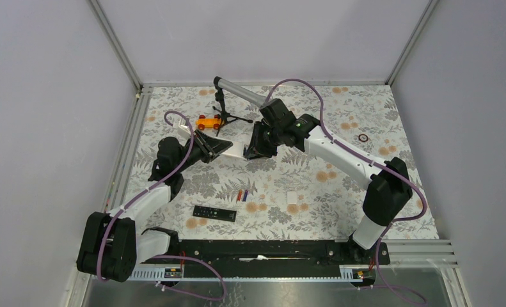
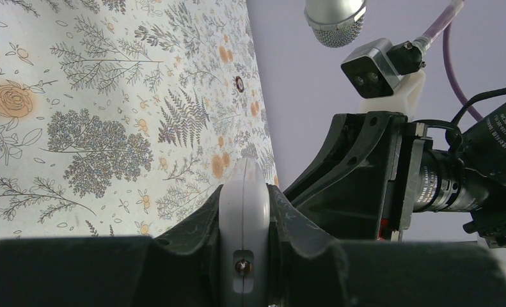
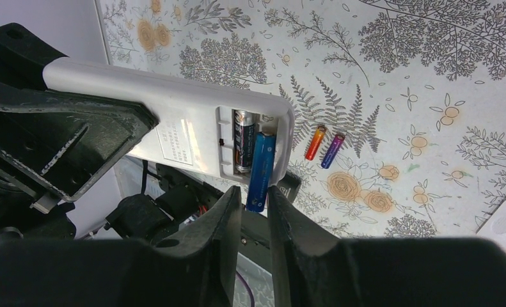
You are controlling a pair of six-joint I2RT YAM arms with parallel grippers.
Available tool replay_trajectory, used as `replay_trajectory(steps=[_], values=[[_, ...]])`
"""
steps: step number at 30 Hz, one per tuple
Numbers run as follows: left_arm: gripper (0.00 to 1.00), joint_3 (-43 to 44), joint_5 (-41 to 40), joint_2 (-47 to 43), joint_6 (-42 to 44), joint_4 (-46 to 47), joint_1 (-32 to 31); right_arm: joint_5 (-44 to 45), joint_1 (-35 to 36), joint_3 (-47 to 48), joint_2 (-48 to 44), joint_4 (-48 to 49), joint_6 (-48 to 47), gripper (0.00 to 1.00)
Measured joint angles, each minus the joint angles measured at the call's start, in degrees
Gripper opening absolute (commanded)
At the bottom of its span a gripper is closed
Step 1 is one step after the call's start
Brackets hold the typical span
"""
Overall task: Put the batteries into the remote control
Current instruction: Load the battery into the remote control.
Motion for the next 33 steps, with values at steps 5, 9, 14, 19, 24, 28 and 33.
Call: replay_trajectory(steps=[5, 9, 14, 19, 24, 28, 33], values=[[0.0, 0.0, 0.0, 0.0, 0.0, 0.0, 0.0, 0.0, 0.0, 0.1, 0.0, 0.1, 0.2, 0.32], [0.0, 0.0, 0.0, 0.0, 0.0, 0.0, 0.0, 0.0, 0.0, 0.1, 0.0, 0.8, 0.6, 0.36], [0.0, 0.0, 0.0, 0.0, 0.0, -0.2, 0.0, 0.2, 0.0, 0.1, 0.0, 2.2, 1.1, 0.45], [0.0, 0.6, 0.4, 0.0, 0.0, -2.7, 0.0, 1.6, 0.0, 0.1, -0.5, 2.6, 1.4, 0.54], [0.0, 3.0, 1.5, 0.0, -0.1, -6.6, 0.0, 2.8, 0.0, -0.1, -1.7, 2.6, 1.2, 0.63], [0.0, 5.9, 3.8, 0.0, -0.1, -10.1, 0.0, 3.3, 0.0, -0.3, -3.2, 2.8, 0.1, 0.84], [0.0, 8.7, 7.9, 0.1, 1.1, -15.8, 0.0, 3.5, -0.2, -4.0, -7.7, 6.1, -5.2, 0.99]])
